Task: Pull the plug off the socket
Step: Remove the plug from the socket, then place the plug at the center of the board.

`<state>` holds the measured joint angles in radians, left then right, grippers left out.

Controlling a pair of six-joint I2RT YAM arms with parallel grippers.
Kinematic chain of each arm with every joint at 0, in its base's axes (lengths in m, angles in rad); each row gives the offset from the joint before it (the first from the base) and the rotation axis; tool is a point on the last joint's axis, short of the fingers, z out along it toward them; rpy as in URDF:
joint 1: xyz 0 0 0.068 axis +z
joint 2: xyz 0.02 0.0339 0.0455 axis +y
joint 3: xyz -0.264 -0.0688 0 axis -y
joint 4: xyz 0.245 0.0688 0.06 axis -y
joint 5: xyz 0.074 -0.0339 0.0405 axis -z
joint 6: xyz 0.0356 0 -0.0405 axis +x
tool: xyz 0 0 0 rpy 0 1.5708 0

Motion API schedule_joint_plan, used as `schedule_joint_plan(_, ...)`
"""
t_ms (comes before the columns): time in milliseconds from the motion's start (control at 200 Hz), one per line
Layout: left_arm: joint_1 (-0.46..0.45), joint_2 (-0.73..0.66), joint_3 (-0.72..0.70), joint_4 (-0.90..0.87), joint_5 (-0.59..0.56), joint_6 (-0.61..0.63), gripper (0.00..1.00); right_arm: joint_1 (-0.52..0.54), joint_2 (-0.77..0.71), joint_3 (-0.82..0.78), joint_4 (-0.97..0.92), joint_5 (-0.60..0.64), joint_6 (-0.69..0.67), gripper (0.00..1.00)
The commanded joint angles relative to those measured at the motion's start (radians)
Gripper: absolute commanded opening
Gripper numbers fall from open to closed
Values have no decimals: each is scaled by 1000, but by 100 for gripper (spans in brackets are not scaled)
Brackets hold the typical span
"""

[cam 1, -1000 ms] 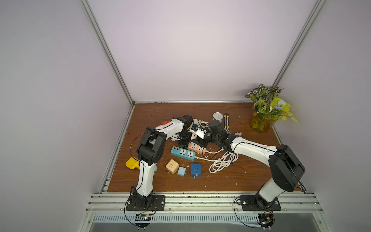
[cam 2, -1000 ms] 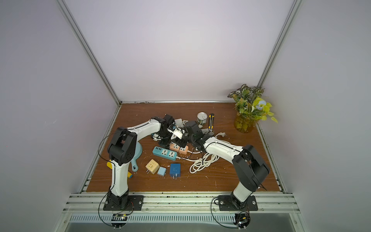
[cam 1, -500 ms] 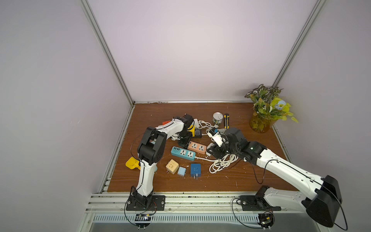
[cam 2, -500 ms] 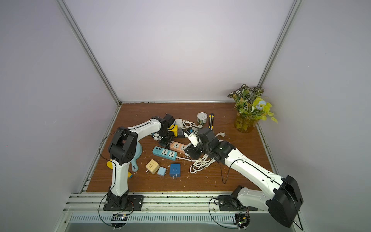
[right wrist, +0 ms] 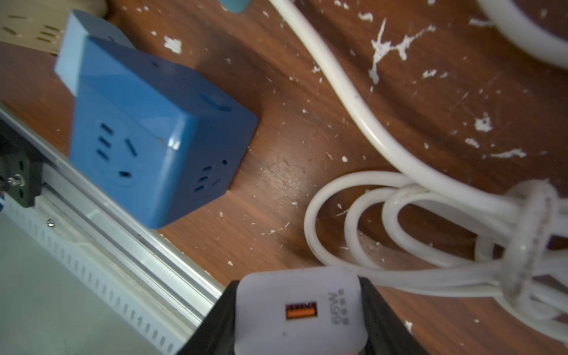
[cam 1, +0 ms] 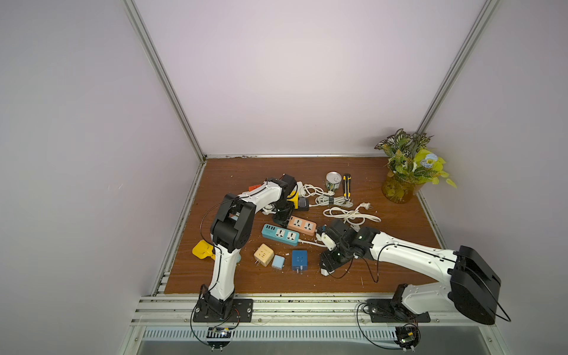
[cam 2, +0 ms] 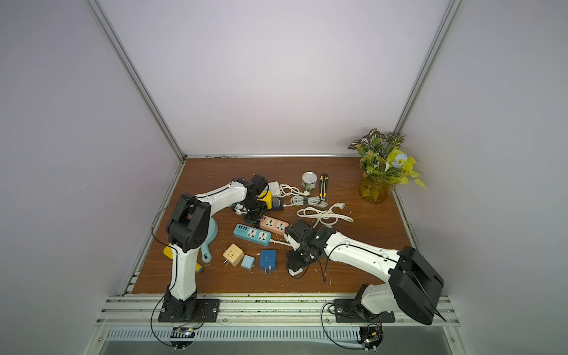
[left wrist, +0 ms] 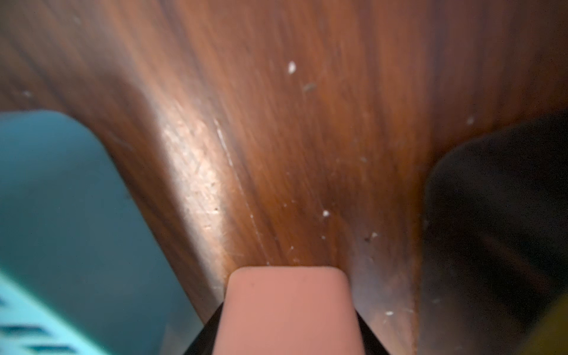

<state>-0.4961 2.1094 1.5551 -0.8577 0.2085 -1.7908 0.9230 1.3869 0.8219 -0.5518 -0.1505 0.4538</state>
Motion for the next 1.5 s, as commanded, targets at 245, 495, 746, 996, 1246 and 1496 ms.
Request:
schedule_joint_plan(245,9,59,-36,75,-22,18,14,8,168,154,27,-9,33,10)
schedule_joint_plan(495,8,60,-32,75,-18,18,14,9,255,207,35,14,48,27)
schedule_joint_plan(746,8,67,-23,75,-12,18,15,10,304,253,32,9,40,51)
schedule_joint_plan(996,9,68,-21,76,-2,18,17,10,288,267,41,27,37,67)
schedule_joint_plan(1246,10,58,-27,76,16,10,21,10,263,275,39,51,35,78)
schedule_joint_plan(1496,13,32,-19,75,18,-9,65,-3,177,289,41,125,11,78)
